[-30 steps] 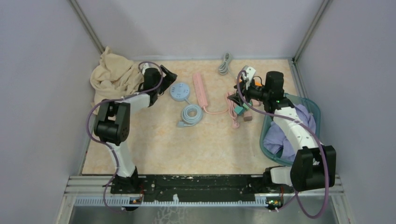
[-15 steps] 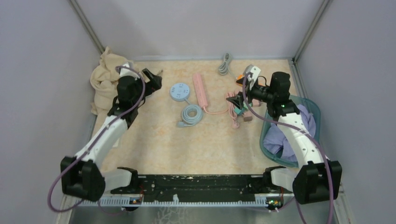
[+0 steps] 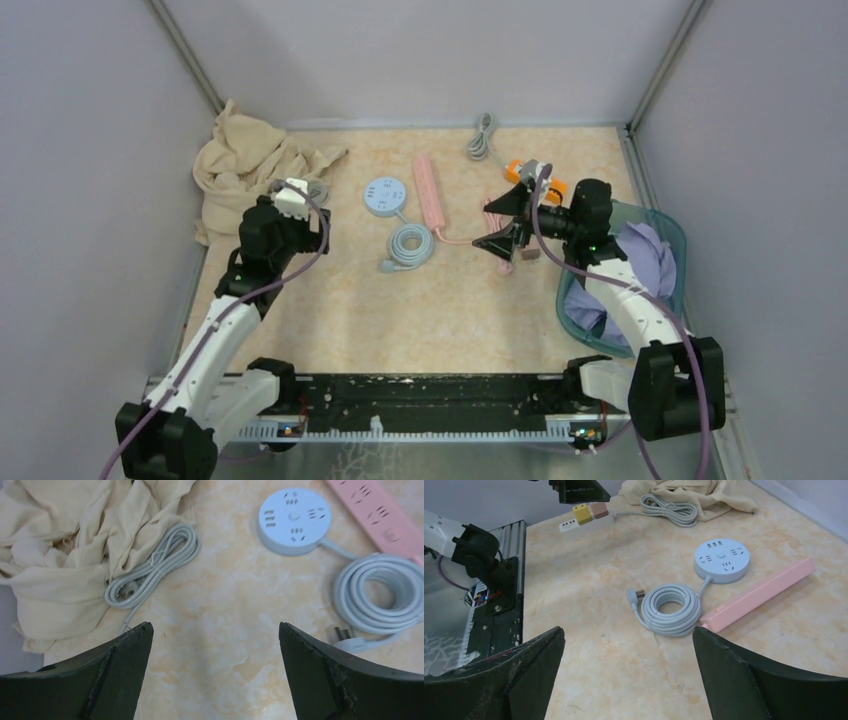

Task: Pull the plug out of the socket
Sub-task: Place the socket at the center of the board, then move the socket to the center of the board.

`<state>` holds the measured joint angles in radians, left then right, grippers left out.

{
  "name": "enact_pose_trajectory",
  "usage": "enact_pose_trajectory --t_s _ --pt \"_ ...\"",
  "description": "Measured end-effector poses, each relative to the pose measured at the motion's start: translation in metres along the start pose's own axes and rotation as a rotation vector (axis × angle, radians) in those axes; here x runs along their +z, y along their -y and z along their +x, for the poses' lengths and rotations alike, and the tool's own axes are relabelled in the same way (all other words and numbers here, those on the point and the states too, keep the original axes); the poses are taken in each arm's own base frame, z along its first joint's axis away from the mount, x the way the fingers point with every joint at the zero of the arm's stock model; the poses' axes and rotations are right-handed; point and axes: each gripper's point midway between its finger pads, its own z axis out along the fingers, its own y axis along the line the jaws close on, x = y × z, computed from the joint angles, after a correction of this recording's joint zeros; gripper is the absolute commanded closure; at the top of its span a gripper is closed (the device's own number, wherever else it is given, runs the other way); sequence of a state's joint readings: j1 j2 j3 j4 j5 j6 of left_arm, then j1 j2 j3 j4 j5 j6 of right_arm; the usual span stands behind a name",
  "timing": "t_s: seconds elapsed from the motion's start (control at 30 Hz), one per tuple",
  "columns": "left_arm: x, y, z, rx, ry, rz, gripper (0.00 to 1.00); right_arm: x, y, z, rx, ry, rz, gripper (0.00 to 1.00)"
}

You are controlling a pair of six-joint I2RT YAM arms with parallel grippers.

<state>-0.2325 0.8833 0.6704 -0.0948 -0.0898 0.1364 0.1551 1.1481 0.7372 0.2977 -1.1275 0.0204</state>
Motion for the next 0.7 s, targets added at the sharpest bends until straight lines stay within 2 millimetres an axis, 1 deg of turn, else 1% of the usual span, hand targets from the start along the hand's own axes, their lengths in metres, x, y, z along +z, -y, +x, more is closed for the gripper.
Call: enact_pose_trajectory --t_s 0.07,0.13,0.3,0.4,0.43,0.5,0.57,0.6,0.63,0.7 --pt "0.006 -0.008 0.016 0.013 -0.055 -0.025 0.0 0.0 -0.001 0.009 0.027 -0.004 0.001 0.01" --pt "0.011 -0.024 0.026 0.01 -0.087 -0.067 0.0 0.0 -0.001 0.009 0.026 0.0 0.005 0.01" --pt "0.012 -0.069 0.043 0.01 -0.095 -0.196 0.0 -0.001 -0.001 -0.002 -0.029 0.027 0.008 0.01" --pt "0.003 -0.096 0.061 -0.002 -0.104 -0.296 0.0 -0.002 -0.005 -0.012 -0.067 0.05 0.006 0.01" --pt "0.0 -0.104 0.067 -0.006 -0.109 -0.328 0.03 -0.002 -0.006 -0.015 -0.077 0.056 0.005 0.01" --pt "-0.005 -0.115 0.073 -0.009 -0.114 -0.374 0.08 -0.003 -0.008 -0.019 -0.092 0.069 0.004 0.01" --pt "-0.006 -0.123 0.077 -0.009 -0.124 -0.402 0.17 -0.004 -0.01 -0.02 -0.101 0.075 0.002 0.01" --pt "-0.004 -0.125 0.079 -0.012 -0.131 -0.404 0.23 -0.004 -0.011 -0.02 -0.101 0.077 0.001 0.01" --pt "-0.003 -0.126 0.083 -0.016 -0.142 -0.4 0.26 -0.004 -0.012 -0.021 -0.102 0.078 -0.001 0.01" --pt "0.0 -0.13 0.096 -0.031 -0.178 -0.398 0.25 -0.004 -0.014 -0.023 -0.111 0.085 -0.005 0.01"
